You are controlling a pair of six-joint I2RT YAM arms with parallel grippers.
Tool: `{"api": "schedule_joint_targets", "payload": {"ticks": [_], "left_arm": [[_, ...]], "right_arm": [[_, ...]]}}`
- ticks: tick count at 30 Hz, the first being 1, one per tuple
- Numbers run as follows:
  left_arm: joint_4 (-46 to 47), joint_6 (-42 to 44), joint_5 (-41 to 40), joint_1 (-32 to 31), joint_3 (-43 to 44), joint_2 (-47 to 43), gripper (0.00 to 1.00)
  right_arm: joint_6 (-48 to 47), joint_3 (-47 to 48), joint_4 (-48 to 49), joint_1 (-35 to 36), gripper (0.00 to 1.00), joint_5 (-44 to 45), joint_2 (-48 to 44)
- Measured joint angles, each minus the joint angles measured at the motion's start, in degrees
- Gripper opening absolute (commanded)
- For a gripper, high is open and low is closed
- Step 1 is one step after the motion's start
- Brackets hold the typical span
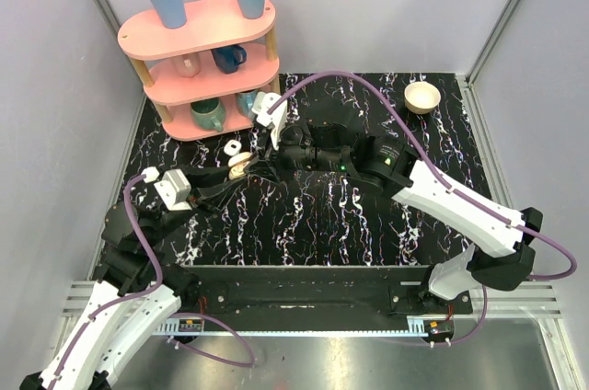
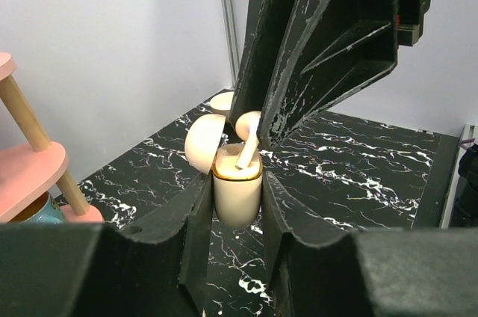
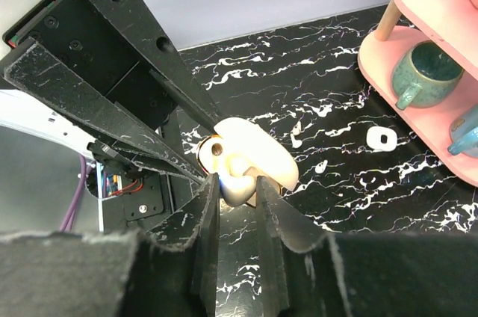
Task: Insert the wireless bluetooth earbuds into the charging case
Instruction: Insert the left earbud into the left side groove of the charging case.
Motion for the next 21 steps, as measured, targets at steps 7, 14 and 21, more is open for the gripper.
{"api": "schedule_joint_targets", "payload": {"ticks": [7, 14, 21], "left_arm": [[-0.68, 1.14, 1.92, 0.0, 0.15, 0.22, 0.0], [-2.12, 2.16, 3.85, 0.11, 0.76, 1.38, 0.0], [-2.75, 2.91, 4.26, 0.11, 0.79, 1.4, 0.0]], "right_arm": [[-0.79, 1.51, -1.77, 0.0, 0.12, -0.26, 0.31], [-1.42, 3.04, -3.19, 0.15, 0.11, -1.38, 1.75], [-1.95, 3.5, -3.56, 0.76, 0.09, -1.49, 2.05]]}}
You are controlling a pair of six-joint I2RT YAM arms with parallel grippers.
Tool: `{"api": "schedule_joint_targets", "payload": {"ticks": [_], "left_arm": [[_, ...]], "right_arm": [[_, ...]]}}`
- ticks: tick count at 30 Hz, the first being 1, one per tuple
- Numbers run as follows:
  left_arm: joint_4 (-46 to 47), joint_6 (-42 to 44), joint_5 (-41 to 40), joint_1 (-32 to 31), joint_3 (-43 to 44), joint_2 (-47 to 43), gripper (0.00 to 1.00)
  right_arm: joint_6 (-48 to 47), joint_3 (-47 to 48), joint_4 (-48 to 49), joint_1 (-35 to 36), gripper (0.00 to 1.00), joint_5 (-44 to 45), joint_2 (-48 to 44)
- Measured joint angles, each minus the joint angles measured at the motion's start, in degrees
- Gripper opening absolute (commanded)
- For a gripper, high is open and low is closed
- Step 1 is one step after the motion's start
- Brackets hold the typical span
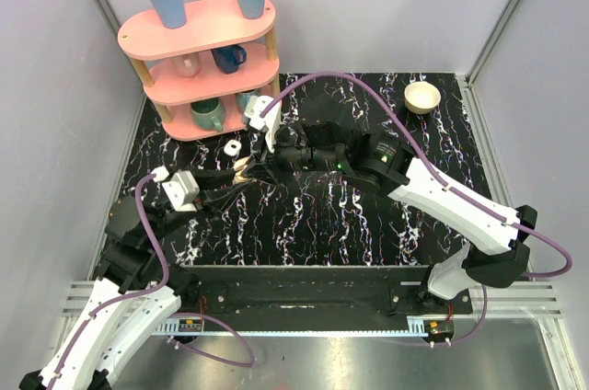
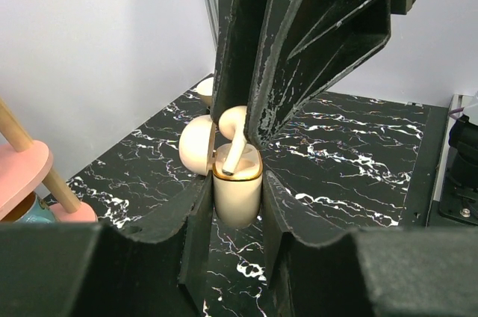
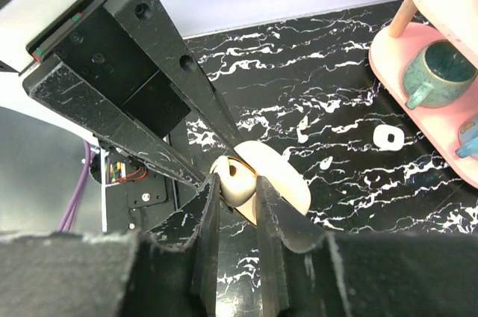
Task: Insert the wireless bluetooth earbuds into the charging case
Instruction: Insert the left earbud into the left side groove of the charging case.
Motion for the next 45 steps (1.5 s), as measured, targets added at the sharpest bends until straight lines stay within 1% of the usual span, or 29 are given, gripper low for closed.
{"api": "schedule_joint_targets", "payload": {"ticks": [8, 45], "left_arm": [[-0.28, 0.22, 0.17, 0.0, 0.0, -0.02, 0.0], [0.0, 0.31, 0.26, 0.0, 0.0, -0.02, 0.0]], "right_arm": [[-0.9, 0.63, -1.97, 0.11, 0.09, 0.52, 0.07], [-1.25, 0.7, -3.93, 0.17, 0.08, 1.4, 0.07]]}}
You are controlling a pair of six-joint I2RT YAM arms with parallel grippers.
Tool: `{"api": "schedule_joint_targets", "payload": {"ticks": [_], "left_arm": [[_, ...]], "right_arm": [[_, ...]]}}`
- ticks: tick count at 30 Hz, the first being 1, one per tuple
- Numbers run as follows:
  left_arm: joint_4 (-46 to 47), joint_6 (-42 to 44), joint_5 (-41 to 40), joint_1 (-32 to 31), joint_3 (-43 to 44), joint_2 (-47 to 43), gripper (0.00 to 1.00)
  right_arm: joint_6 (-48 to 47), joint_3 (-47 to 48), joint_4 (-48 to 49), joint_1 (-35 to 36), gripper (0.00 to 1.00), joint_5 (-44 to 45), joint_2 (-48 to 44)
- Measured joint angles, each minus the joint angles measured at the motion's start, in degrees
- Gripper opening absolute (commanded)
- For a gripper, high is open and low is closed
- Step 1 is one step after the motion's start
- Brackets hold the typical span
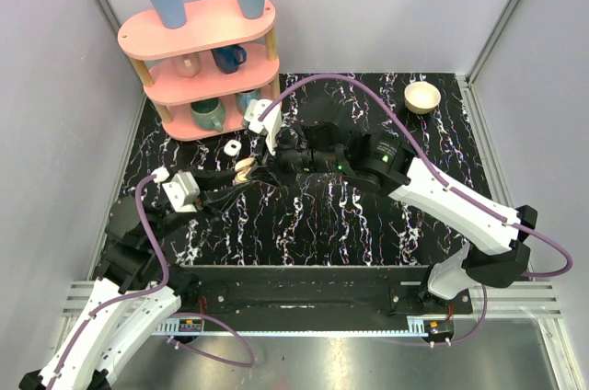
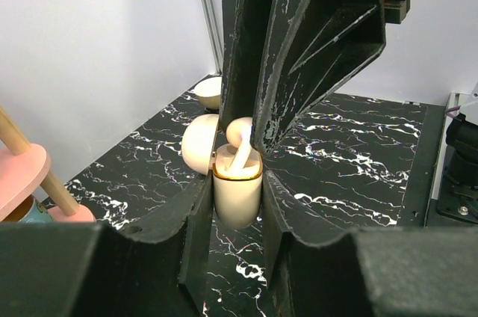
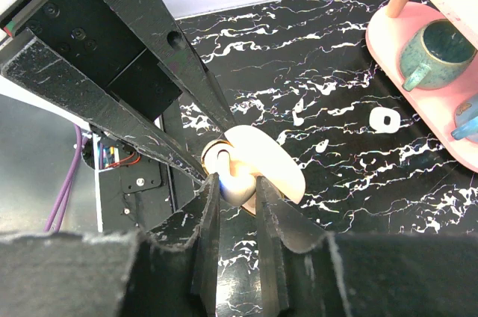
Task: Insert the wireless bluetooth earbuds into the charging case
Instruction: Insert the left earbud into the left side groove of the charging case.
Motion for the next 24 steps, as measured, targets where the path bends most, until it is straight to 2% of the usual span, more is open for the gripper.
{"api": "schedule_joint_targets", "payload": {"ticks": [18, 24], "left_arm": [[2.29, -0.76, 2.45, 0.04, 0.0, 0.39, 0.0], [6.01, -4.09, 2.21, 0.07, -1.44, 0.39, 0.0]], "right_arm": [[0.57, 1.88, -0.2, -0.02, 0.1, -1.6, 0.92], [0.98, 2.67, 0.24, 0.0, 0.12, -1.92, 1.62]]}}
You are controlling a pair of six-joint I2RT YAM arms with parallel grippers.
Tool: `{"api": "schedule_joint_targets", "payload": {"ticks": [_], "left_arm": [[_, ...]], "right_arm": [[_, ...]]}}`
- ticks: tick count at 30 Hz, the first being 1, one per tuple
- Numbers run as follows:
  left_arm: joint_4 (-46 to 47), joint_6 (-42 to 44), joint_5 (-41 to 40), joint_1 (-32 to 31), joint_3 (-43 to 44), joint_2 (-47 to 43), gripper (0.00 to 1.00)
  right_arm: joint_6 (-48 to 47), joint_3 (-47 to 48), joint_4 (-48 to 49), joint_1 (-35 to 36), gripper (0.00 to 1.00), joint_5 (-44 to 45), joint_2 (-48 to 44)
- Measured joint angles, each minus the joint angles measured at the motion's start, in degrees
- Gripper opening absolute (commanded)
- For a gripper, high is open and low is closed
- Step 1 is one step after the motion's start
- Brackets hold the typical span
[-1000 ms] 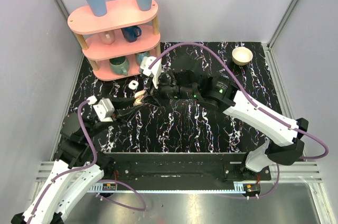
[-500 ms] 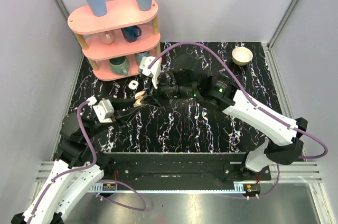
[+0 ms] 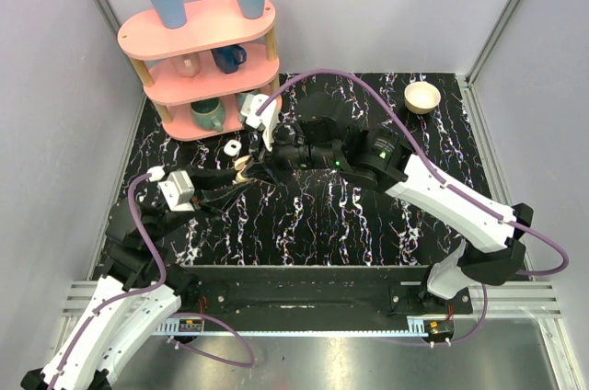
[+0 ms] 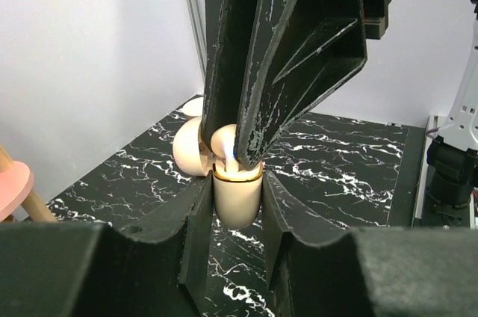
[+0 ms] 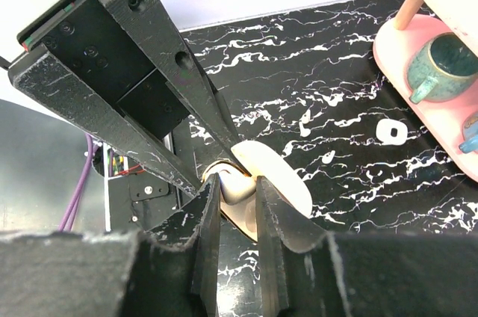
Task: Insert the wireless bluetooth earbuds into the charging case
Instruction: Insert the left earbud into the left side groove of the charging case.
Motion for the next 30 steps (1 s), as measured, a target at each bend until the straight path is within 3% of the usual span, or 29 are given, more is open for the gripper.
{"api": "schedule_joint_targets", "payload": {"ticks": [8, 17, 24, 30], "left_arm": [[5.46, -3.15, -1.68, 0.09, -2.75, -0.44, 0.0], [11.91, -5.92, -4.74, 0.09, -6.14, -1.97, 0.0], [14.58, -7.15, -6.16, 0.09, -6.78, -2.01, 0.0], [15.98, -7.56, -7.3, 0.09, -6.84, -2.01, 0.0]], "right_arm": [[-0.07, 1.62, -0.63, 0.0, 0.2, 0.61, 1.05], [-0.24, 3.91, -1.07, 0.26, 0.44, 0.52, 2.36], [-0.68, 4.85, -1.18, 0.87, 0.55, 0.63, 2.56], [-0.59, 4.46, 0.57, 1.16, 0.59, 1.05, 2.16]]}}
